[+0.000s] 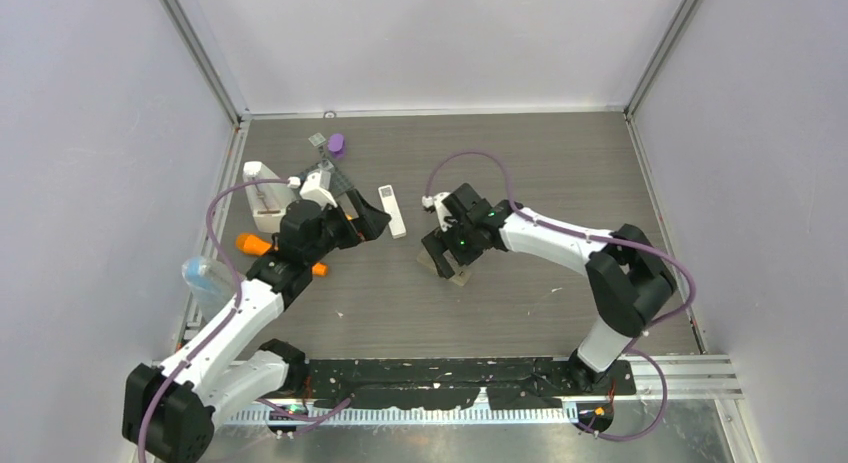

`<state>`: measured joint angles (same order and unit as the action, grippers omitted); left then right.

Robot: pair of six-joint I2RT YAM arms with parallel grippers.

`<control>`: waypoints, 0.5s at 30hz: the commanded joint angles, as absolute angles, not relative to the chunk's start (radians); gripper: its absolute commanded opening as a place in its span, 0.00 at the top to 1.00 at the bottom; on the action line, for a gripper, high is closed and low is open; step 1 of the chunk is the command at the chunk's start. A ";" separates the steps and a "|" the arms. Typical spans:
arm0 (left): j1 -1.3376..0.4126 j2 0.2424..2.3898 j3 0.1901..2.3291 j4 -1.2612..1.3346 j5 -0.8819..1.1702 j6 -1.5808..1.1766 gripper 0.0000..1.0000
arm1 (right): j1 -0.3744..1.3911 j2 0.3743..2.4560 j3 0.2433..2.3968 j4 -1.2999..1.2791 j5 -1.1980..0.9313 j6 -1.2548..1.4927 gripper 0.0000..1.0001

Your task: Load the batteries into the remote control

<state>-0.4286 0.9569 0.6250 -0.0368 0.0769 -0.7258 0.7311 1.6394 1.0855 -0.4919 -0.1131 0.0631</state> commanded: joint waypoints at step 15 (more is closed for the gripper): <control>-0.381 0.807 0.624 -0.112 -0.013 -0.692 0.00 | 0.820 1.913 1.283 -0.485 -0.006 -0.073 0.18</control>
